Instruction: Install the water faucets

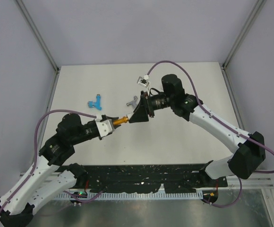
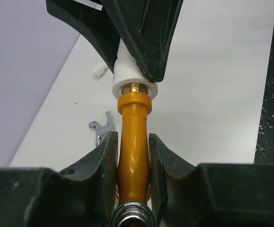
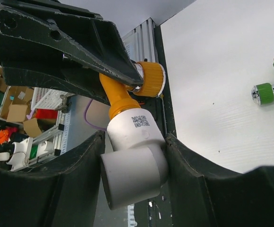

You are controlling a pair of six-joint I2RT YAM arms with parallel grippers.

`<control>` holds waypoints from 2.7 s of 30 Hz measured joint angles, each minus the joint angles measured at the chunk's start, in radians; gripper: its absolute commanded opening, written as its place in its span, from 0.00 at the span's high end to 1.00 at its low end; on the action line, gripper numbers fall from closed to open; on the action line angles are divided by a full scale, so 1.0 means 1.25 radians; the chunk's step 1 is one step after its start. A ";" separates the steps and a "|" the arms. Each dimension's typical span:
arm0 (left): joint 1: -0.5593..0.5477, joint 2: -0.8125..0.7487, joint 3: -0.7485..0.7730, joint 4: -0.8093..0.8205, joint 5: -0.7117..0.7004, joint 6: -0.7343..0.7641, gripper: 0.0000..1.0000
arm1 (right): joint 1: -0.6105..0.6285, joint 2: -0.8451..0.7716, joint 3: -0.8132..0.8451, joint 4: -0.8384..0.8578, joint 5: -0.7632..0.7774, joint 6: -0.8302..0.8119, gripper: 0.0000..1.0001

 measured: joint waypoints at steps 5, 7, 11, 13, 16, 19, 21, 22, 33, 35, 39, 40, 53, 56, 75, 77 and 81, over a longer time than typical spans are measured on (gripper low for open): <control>-0.006 -0.022 -0.043 0.067 -0.025 -0.023 1.00 | -0.005 -0.009 0.013 -0.012 0.020 -0.040 0.31; -0.002 -0.016 -0.049 0.063 -0.041 -0.061 1.00 | -0.019 -0.033 0.013 -0.025 0.041 -0.081 0.21; 0.043 0.009 -0.049 0.031 -0.032 -0.147 1.00 | -0.049 -0.121 0.013 -0.029 0.088 -0.205 0.12; 0.080 0.027 -0.050 0.029 0.005 -0.210 1.00 | -0.049 -0.188 0.001 -0.020 0.129 -0.297 0.12; 0.149 0.076 -0.050 0.036 0.096 -0.327 1.00 | -0.045 -0.289 -0.058 0.020 0.173 -0.421 0.11; 0.211 0.129 -0.045 0.060 0.200 -0.458 1.00 | -0.034 -0.360 -0.158 0.099 0.211 -0.525 0.11; 0.233 0.164 -0.040 0.084 0.256 -0.544 1.00 | -0.016 -0.389 -0.234 0.153 0.243 -0.598 0.11; 0.238 0.179 -0.036 0.092 0.280 -0.582 1.00 | -0.003 -0.392 -0.262 0.177 0.262 -0.632 0.11; 0.238 0.251 0.025 0.147 0.407 -0.833 1.00 | 0.131 -0.331 -0.314 0.234 0.441 -0.951 0.12; 0.238 0.263 0.030 0.151 0.415 -0.855 1.00 | 0.136 -0.322 -0.307 0.231 0.456 -0.982 0.13; 0.242 0.290 0.042 0.171 0.426 -0.898 1.00 | 0.149 -0.310 -0.299 0.227 0.487 -1.030 0.14; 0.242 0.294 0.044 0.177 0.430 -0.906 1.00 | 0.152 -0.309 -0.299 0.226 0.492 -1.037 0.14; 0.242 0.316 0.085 0.217 0.485 -0.987 1.00 | 0.177 -0.302 -0.299 0.222 0.577 -1.106 0.53; 0.246 0.318 0.085 0.220 0.490 -0.988 1.00 | 0.177 -0.300 -0.299 0.210 0.577 -1.100 0.75; 0.197 0.110 0.001 0.203 0.410 -0.460 1.00 | 0.031 -0.166 -0.138 0.042 0.134 -0.562 0.95; 0.191 0.101 0.001 0.193 0.403 -0.412 1.00 | 0.009 -0.139 -0.122 0.049 0.071 -0.446 0.95; 0.183 0.085 -0.001 0.173 0.364 -0.324 1.00 | -0.028 -0.089 -0.116 0.144 -0.035 -0.175 0.95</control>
